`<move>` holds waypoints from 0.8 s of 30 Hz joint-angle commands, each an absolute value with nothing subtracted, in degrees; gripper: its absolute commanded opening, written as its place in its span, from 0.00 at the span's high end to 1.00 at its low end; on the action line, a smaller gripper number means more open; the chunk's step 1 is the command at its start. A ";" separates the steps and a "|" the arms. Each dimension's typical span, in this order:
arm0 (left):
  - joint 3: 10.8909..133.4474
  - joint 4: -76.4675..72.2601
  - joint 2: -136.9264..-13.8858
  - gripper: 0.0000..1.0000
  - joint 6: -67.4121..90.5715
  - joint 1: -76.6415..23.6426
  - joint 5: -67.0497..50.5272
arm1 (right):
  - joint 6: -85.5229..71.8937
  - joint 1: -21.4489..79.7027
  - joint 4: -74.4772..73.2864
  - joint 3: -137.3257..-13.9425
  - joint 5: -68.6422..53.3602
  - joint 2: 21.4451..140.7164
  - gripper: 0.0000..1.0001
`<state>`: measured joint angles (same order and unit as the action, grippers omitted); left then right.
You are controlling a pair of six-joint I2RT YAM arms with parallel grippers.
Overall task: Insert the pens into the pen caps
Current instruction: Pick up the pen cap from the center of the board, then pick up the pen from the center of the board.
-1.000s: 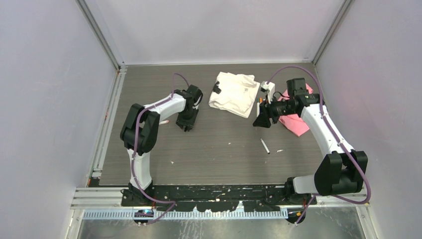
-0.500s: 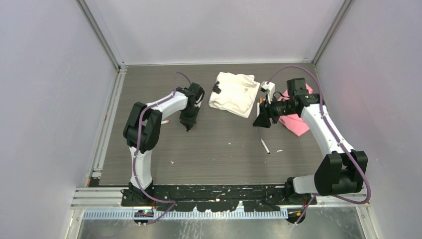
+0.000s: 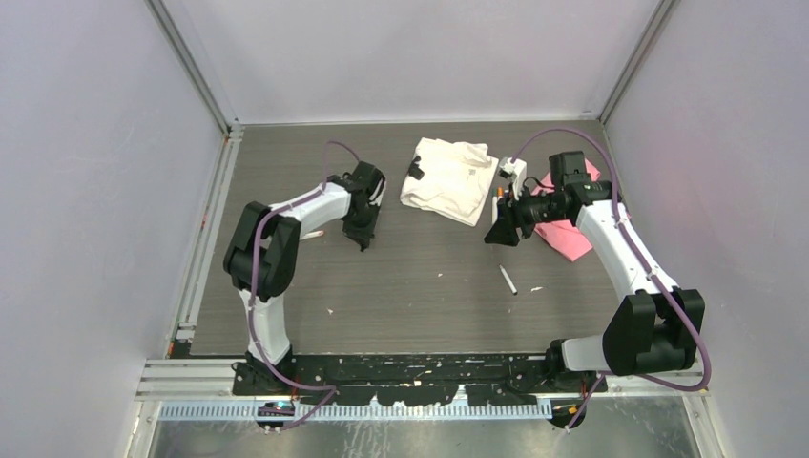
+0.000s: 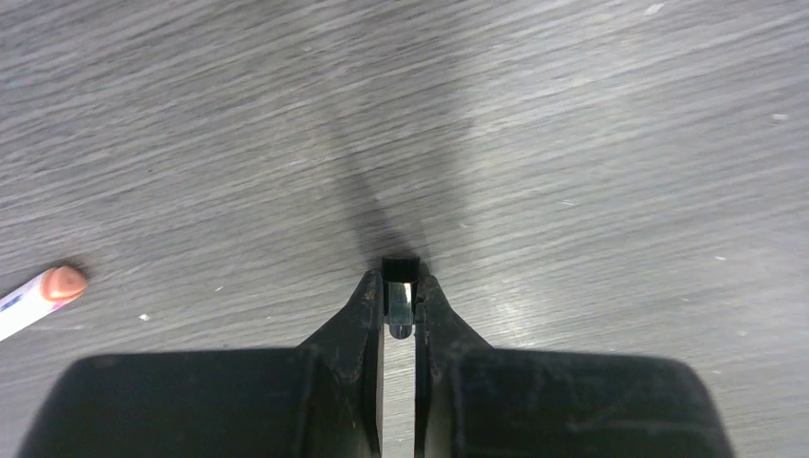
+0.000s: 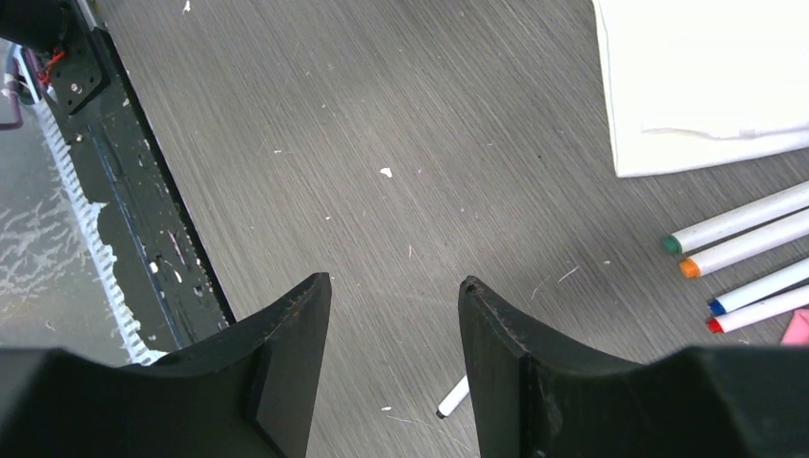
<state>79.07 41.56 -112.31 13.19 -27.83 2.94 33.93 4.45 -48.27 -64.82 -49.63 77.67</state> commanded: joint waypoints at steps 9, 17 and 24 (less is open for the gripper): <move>53.36 -12.90 -92.68 0.99 25.83 -27.69 -20.58 | 37.77 8.81 -45.97 -54.49 -32.49 70.64 0.46; 35.38 -48.19 -87.81 0.99 42.41 -28.43 -22.97 | 38.64 12.35 -43.56 -46.95 -19.97 73.00 0.47; 29.65 -51.06 -83.01 0.99 44.23 -29.61 -21.12 | 29.17 15.66 -37.79 -47.87 -11.02 80.11 0.51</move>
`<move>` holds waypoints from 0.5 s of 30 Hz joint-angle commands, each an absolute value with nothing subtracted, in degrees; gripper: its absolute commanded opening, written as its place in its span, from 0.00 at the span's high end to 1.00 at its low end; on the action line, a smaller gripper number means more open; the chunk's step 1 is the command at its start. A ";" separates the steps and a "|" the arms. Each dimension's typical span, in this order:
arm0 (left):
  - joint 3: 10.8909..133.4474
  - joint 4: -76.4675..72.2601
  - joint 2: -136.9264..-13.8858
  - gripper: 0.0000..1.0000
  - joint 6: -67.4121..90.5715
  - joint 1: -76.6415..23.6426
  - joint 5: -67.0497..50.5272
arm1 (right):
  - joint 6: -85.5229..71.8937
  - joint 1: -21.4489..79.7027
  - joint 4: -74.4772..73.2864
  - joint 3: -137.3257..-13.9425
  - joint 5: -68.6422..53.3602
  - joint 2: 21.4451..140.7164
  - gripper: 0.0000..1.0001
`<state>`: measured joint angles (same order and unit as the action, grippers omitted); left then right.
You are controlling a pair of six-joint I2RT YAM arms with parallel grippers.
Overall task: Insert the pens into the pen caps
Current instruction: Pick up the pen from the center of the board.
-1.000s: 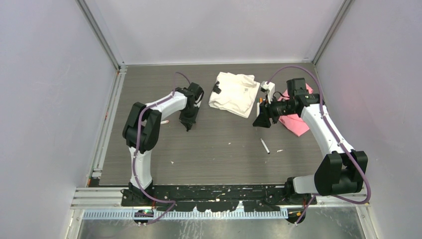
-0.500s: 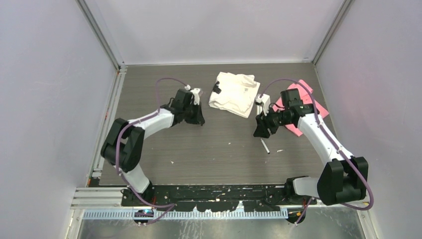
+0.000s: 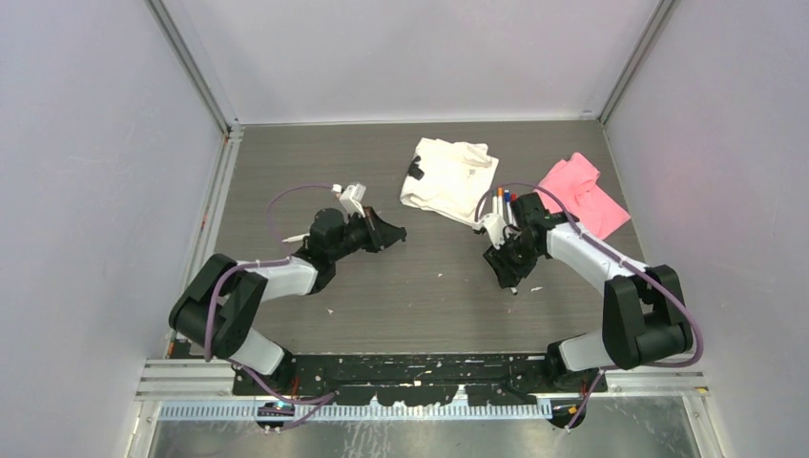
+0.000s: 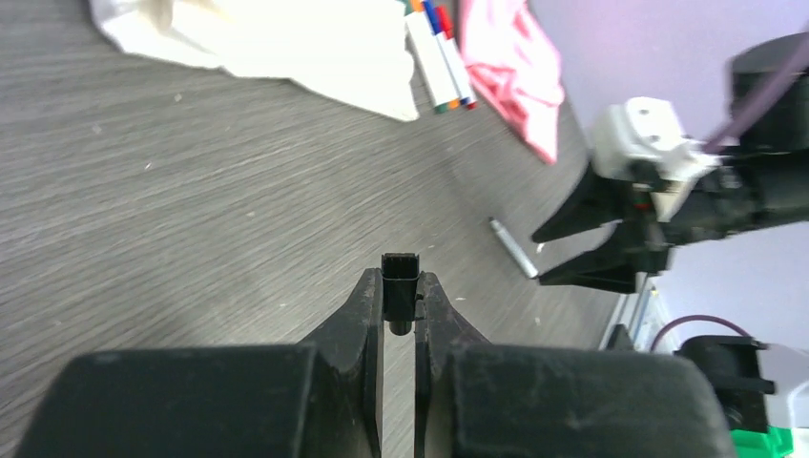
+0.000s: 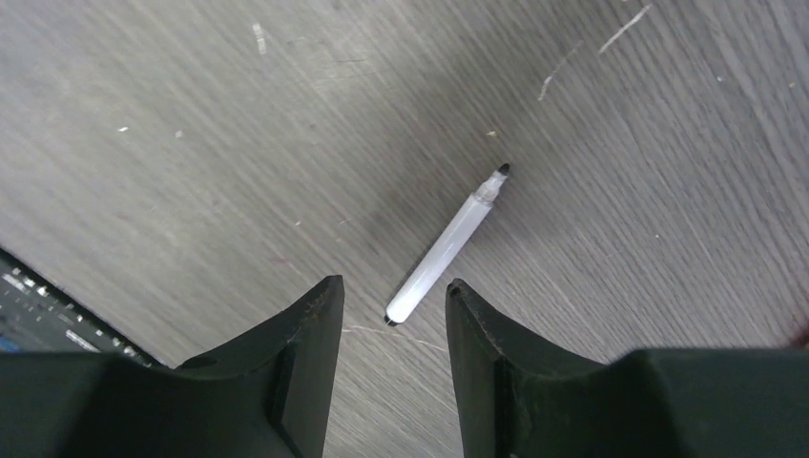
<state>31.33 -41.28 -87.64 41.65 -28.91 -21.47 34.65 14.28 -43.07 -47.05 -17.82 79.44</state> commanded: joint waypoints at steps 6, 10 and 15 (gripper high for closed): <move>27.68 -51.17 -79.84 0.99 44.59 -29.94 -19.79 | 25.76 16.40 -38.39 -49.53 -8.84 86.17 0.60; 26.75 -52.30 -78.87 0.99 45.24 -30.31 -19.12 | 25.10 17.18 -39.17 -50.10 -8.40 87.77 0.65; 26.26 -52.47 -78.07 0.99 45.53 -30.61 -18.76 | 25.07 17.16 -40.36 -50.44 -7.69 88.64 0.69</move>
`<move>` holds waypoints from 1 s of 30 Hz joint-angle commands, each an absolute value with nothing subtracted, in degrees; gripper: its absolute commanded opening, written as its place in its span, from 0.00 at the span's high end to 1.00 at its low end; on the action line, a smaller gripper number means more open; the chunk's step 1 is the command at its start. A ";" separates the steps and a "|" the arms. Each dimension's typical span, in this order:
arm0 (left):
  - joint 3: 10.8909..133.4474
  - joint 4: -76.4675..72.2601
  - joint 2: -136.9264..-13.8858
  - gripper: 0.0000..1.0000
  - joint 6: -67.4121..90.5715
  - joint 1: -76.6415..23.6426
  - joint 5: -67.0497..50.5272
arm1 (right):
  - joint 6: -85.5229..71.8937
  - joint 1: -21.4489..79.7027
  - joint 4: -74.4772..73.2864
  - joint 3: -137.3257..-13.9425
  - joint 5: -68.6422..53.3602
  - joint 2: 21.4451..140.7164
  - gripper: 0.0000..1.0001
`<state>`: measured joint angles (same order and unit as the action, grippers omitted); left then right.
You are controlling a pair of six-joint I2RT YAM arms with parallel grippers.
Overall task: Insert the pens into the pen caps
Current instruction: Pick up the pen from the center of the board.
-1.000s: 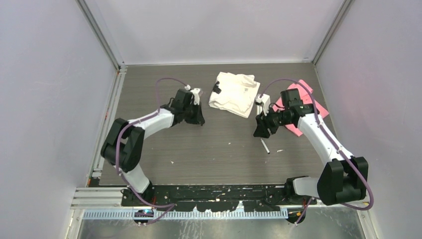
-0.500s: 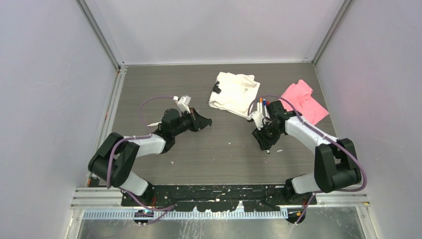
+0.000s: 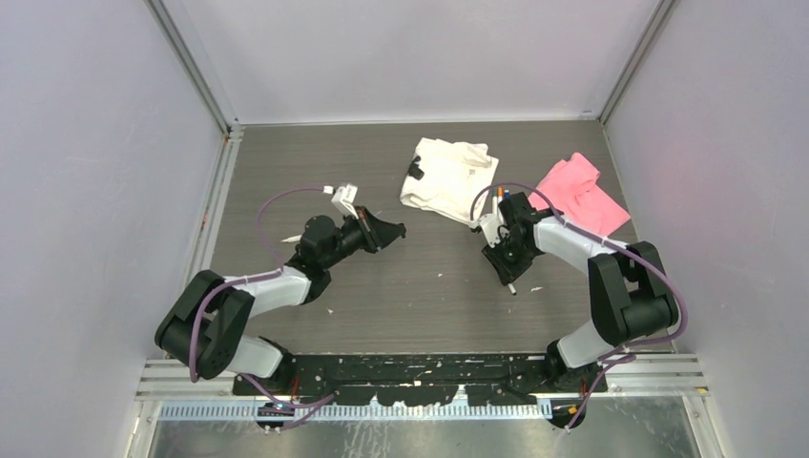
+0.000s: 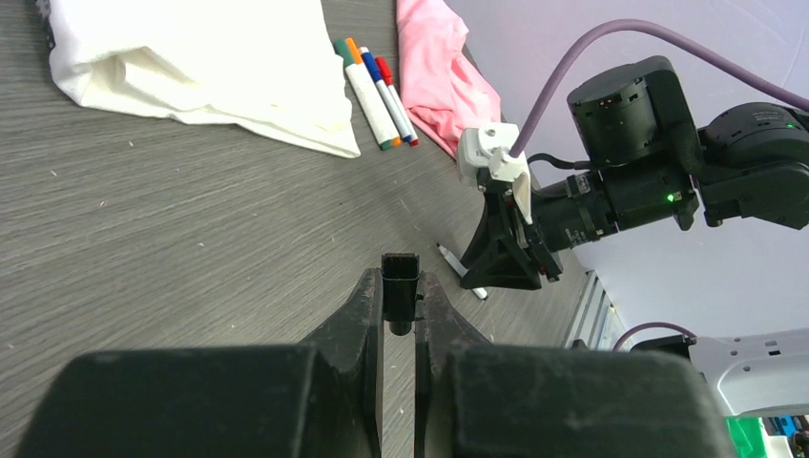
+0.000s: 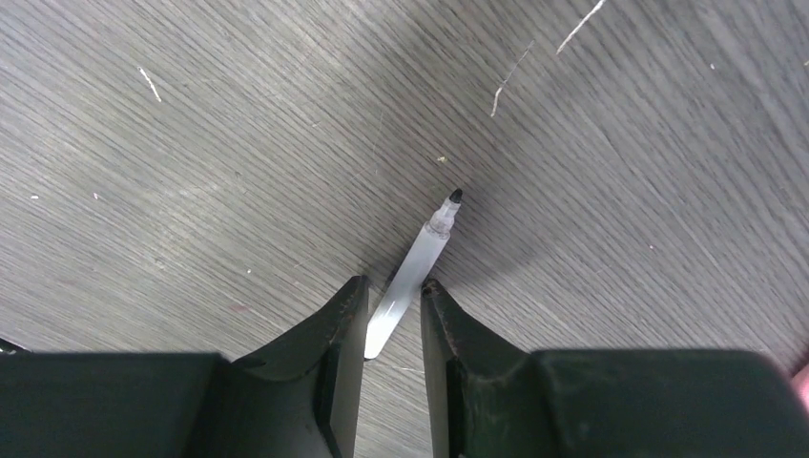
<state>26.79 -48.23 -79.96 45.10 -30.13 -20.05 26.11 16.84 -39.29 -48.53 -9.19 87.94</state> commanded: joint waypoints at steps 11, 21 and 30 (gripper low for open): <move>25.64 -43.43 -78.07 0.99 45.37 -30.93 -12.20 | 28.62 18.70 -41.15 -51.55 -6.05 90.11 0.93; 37.79 2.08 -77.07 0.99 39.03 -31.57 9.85 | 29.51 19.28 -41.40 -54.66 -21.43 80.81 0.99; 48.32 19.31 -86.33 0.99 31.55 -32.16 16.64 | 28.65 19.33 -41.58 -55.88 -28.18 75.99 0.99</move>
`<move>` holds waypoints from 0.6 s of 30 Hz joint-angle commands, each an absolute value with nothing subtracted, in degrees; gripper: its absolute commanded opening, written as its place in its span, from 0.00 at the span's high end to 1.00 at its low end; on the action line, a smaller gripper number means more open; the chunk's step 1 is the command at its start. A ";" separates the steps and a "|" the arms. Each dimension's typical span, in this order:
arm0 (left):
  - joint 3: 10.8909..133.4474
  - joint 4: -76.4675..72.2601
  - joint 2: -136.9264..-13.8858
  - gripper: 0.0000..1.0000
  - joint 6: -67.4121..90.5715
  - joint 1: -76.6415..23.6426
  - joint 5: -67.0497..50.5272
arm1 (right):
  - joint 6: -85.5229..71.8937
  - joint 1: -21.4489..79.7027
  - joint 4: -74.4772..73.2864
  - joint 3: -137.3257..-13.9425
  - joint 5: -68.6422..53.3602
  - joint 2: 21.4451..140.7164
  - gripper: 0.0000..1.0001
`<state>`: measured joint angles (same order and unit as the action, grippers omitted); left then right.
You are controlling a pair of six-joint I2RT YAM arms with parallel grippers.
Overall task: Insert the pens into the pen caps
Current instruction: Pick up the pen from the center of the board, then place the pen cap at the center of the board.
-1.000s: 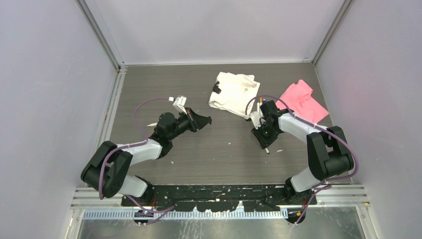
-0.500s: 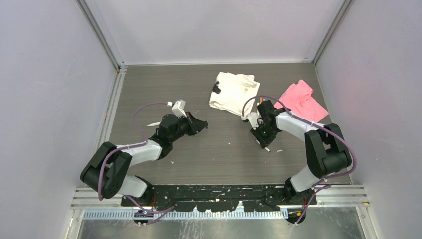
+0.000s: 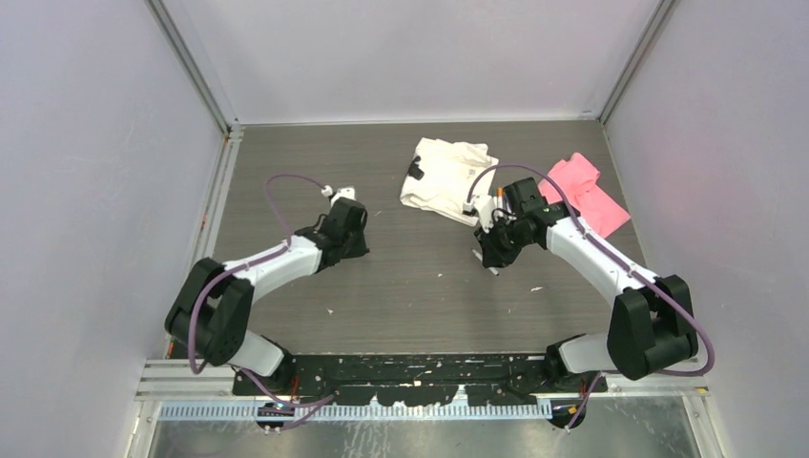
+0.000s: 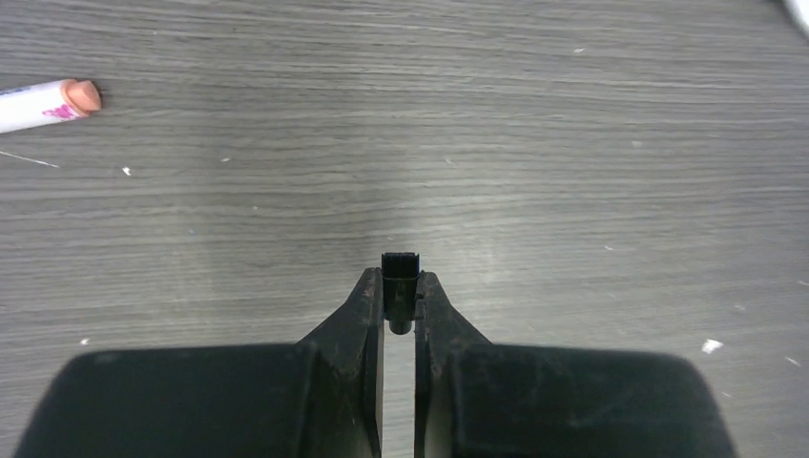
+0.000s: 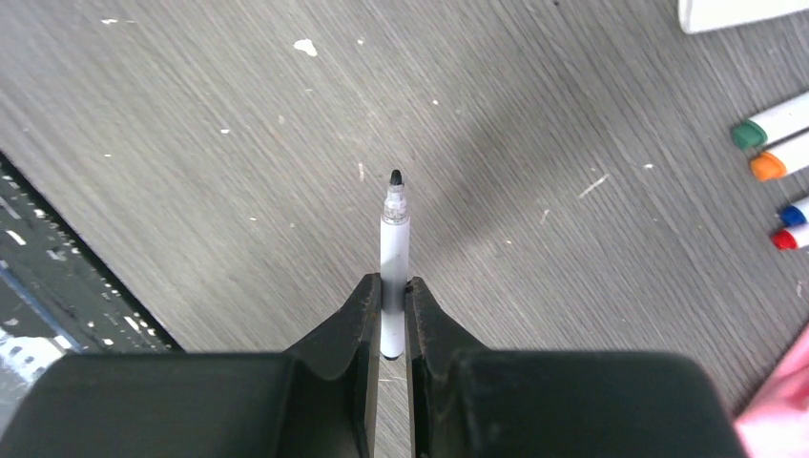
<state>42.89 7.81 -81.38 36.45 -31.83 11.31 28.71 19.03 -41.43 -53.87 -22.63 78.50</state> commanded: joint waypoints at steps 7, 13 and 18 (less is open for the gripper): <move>53.09 21.41 -93.37 0.92 30.43 -32.16 15.68 | 25.95 19.26 -37.48 -57.31 -36.58 72.89 0.99; 55.23 22.86 -96.06 0.79 30.09 -32.12 15.33 | 23.11 19.30 -36.27 -60.80 -42.36 76.07 0.99; 55.68 24.60 -93.62 0.68 29.97 -32.15 16.31 | 23.12 19.20 -34.38 -57.54 -43.47 73.39 0.99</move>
